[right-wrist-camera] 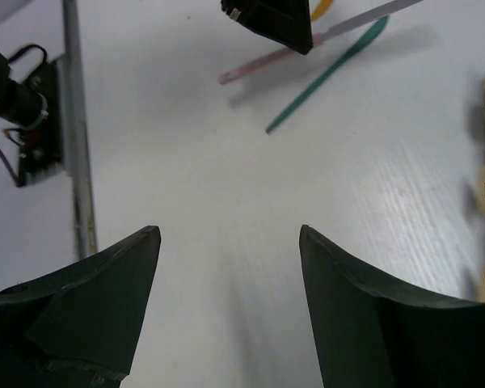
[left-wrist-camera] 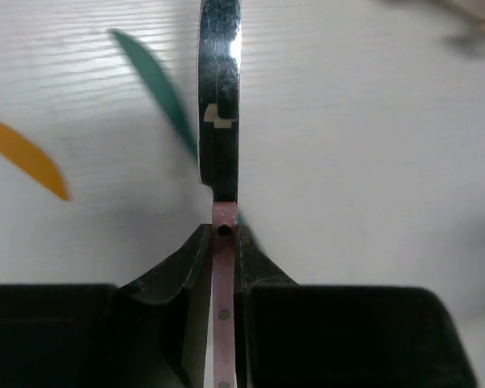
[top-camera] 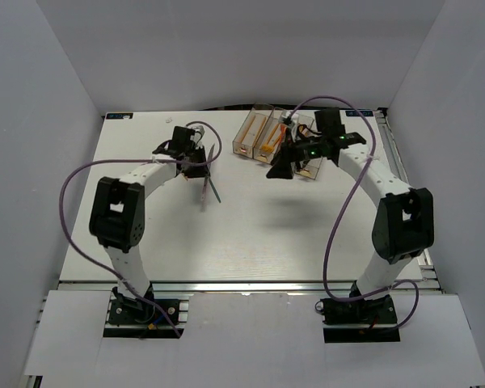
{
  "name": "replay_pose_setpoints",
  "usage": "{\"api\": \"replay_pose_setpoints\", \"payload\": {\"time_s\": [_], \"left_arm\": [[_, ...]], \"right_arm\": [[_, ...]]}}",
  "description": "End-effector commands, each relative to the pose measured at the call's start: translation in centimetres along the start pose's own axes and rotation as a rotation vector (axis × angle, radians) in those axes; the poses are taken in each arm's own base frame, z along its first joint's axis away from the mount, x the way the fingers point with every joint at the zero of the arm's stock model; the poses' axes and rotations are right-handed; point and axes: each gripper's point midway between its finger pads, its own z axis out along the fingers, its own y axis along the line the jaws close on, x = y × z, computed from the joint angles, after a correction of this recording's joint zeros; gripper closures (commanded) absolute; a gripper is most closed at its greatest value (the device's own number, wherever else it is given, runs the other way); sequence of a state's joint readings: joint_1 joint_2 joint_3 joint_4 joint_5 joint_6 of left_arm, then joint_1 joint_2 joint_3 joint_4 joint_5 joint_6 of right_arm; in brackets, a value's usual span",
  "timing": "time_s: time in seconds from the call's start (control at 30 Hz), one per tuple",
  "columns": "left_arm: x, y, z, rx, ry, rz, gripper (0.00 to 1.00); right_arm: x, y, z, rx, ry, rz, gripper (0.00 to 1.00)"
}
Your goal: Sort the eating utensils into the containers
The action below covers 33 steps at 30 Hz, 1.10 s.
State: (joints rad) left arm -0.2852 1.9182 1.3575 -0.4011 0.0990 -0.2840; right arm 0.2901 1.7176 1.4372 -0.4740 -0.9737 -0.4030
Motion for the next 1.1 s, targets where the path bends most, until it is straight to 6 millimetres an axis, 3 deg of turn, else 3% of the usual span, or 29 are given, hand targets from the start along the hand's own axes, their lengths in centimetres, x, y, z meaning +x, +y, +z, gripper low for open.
{"api": "replay_pose_setpoints", "payload": {"time_s": [0.0, 0.03, 0.07, 0.1, 0.2, 0.23, 0.3, 0.53, 0.63, 0.7, 0.83, 1.07], "left_arm": [[-1.9, -7.1, -6.0, 0.322, -0.11, -0.071, 1.0], [-2.3, -8.7, -6.7, 0.389, -0.155, -0.059, 1.0], [-2.3, -10.1, -8.2, 0.453, -0.17, -0.105, 1.0], [-0.5, -10.3, -8.0, 0.469, -0.148, -0.122, 1.0], [-0.5, -13.4, -9.6, 0.567, -0.214, -0.146, 1.0], [0.1, -14.8, -9.8, 0.598, -0.218, -0.142, 1.0], [0.3, -16.3, -10.1, 0.619, -0.232, -0.143, 1.0], [0.1, -18.6, -10.7, 0.642, -0.248, -0.14, 1.0], [0.2, -18.8, -10.8, 0.642, -0.248, -0.137, 1.0], [0.1, -18.8, -10.7, 0.64, -0.249, -0.138, 1.0], [0.2, -18.8, -10.5, 0.625, -0.251, -0.135, 1.0], [0.3, -19.1, -10.3, 0.617, -0.247, -0.122, 1.0]], "right_arm": [[-1.9, 0.7, 2.6, -0.057, -0.058, 0.154, 0.24], [-2.2, 0.8, 3.0, -0.055, -0.067, 0.278, 0.24], [-2.7, 0.1, 3.6, -0.047, -0.095, 0.289, 0.24], [-2.6, 0.1, 4.2, -0.051, -0.101, 0.332, 0.23], [-3.6, -1.2, 5.4, -0.003, -0.145, 0.48, 0.22], [-3.7, -2.1, 5.8, 0.044, -0.157, 0.537, 0.11], [-4.2, -2.8, 6.1, 0.075, -0.17, 0.571, 0.11], [-3.1, -4.5, 6.9, 0.176, -0.174, 0.661, 0.11], [-2.6, -5.0, 7.1, 0.229, -0.169, 0.667, 0.16], [-1.8, -5.1, 7.2, 0.256, -0.143, 0.674, 0.24], [-1.3, -4.5, 7.5, 0.248, -0.128, 0.668, 0.54], [-1.1, -3.8, 8.1, 0.225, -0.12, 0.661, 0.83]]}}
